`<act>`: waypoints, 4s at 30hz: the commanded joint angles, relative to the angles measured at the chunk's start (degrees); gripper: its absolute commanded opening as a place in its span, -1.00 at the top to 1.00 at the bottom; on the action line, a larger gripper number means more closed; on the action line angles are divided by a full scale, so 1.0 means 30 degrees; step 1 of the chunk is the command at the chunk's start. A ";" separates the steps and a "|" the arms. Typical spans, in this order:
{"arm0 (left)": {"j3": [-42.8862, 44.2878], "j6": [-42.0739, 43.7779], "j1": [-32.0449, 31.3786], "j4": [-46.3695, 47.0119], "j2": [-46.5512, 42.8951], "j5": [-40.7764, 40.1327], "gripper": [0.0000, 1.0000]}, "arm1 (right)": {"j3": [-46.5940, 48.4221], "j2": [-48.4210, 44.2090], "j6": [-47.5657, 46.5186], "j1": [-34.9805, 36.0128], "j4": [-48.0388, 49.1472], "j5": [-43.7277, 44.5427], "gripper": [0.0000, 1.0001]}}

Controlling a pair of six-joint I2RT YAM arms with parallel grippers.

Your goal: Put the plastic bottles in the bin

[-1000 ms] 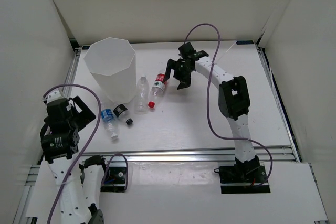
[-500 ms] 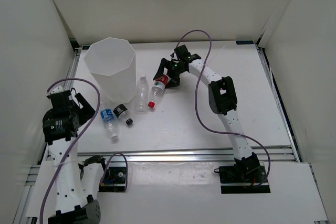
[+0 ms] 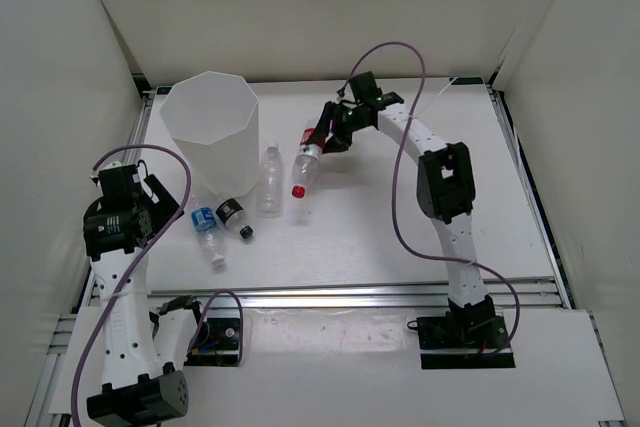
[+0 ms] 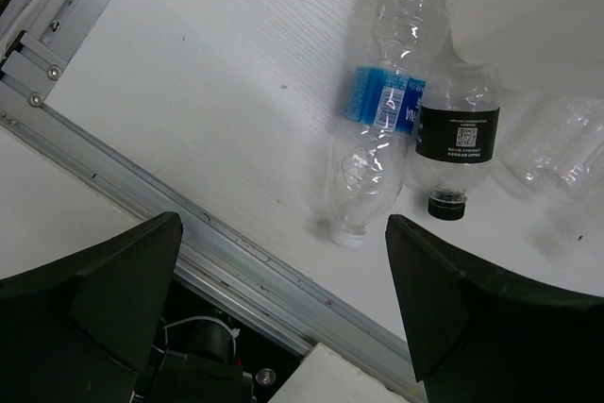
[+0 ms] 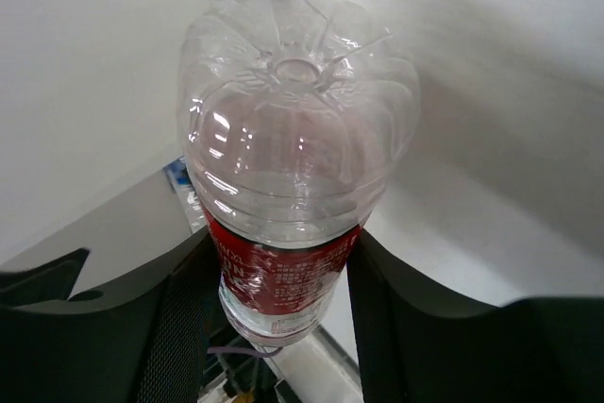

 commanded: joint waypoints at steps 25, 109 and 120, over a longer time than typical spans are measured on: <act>-0.1992 -0.0439 -0.1708 0.1262 0.0832 0.1692 -1.00 | 0.9316 -0.5933 -0.9704 0.6693 1.0249 1.2386 0.36; -0.1756 -0.4834 -0.3524 -0.0233 -0.3147 -0.5077 -1.00 | -0.0254 -0.5432 -0.0980 0.1859 0.4954 -0.3057 0.46; -0.1932 -0.3632 -0.3524 0.0383 -0.3325 -0.3319 -1.00 | 0.6387 -0.4349 0.1454 0.3526 0.9869 0.1280 0.40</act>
